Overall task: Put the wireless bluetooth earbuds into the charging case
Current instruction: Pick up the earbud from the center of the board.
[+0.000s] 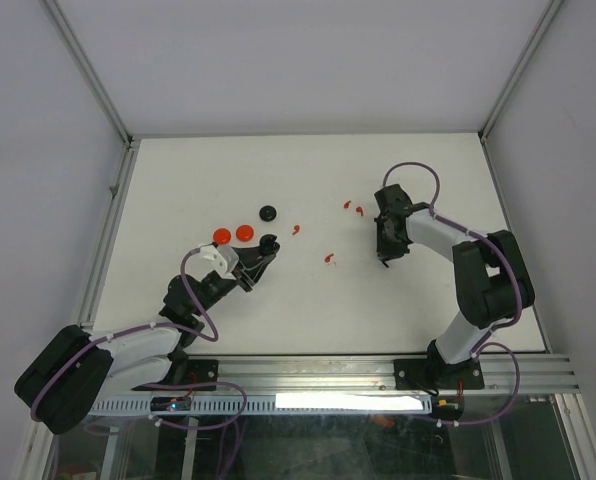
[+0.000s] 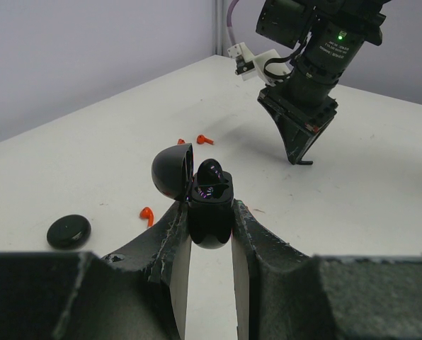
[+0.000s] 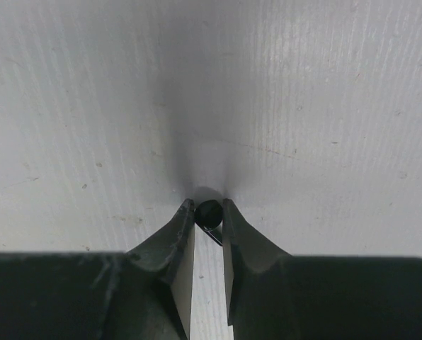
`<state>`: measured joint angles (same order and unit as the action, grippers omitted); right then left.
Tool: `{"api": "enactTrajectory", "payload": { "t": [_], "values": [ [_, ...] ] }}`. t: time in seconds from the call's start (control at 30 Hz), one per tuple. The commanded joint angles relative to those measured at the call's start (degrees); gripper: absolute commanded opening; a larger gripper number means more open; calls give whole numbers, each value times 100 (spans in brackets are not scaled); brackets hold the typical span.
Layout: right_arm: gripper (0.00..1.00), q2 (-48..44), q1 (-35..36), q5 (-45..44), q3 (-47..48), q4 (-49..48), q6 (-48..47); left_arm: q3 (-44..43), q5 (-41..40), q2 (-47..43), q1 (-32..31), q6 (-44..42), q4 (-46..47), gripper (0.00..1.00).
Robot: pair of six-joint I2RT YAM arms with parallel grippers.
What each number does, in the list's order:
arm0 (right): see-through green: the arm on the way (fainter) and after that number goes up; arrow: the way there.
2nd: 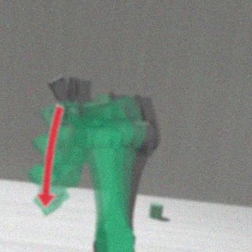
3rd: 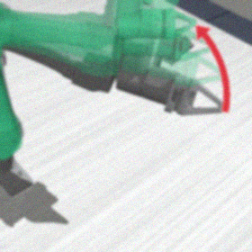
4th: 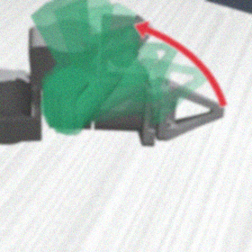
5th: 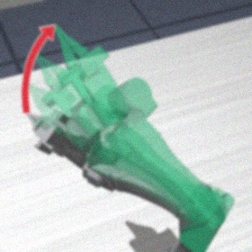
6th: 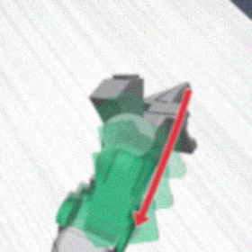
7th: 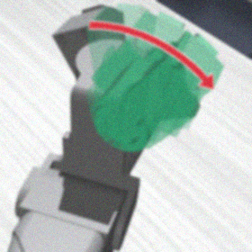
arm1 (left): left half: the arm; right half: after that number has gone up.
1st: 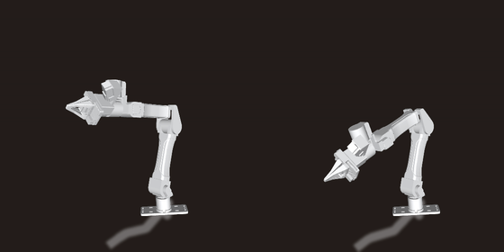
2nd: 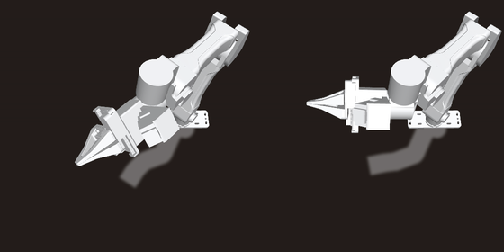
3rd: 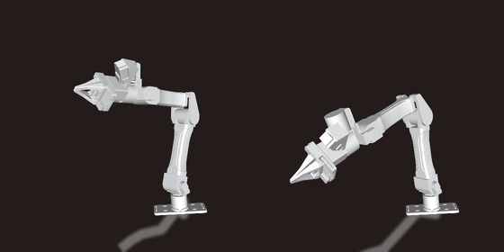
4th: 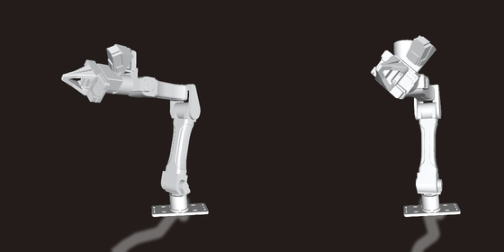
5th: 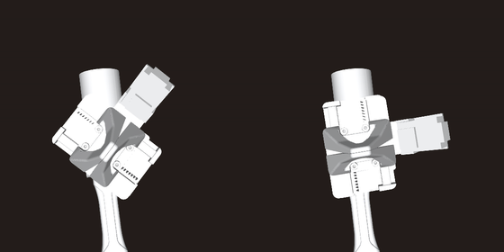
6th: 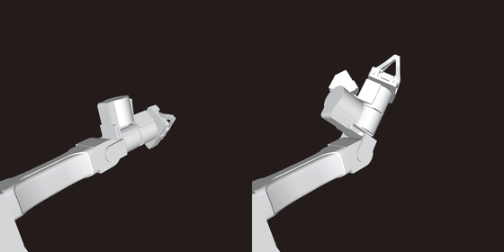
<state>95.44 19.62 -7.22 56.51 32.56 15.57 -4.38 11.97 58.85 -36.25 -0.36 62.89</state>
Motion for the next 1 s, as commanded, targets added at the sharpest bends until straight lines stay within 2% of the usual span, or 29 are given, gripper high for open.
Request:
{"api": "enactTrajectory", "payload": {
  "t": [0.0,0.47,0.97],
  "values": [
    [16,117,-22,136,16,-66,-40,-87,128,-74,74,115,210,0],
    [12,-1135,444,964,231,-539,247,102,104,-95,73,89,870,0],
    [12,-2862,1598,1473,28,-2697,1072,-140,441,-60,80,12,1437,0]
  ]
}}
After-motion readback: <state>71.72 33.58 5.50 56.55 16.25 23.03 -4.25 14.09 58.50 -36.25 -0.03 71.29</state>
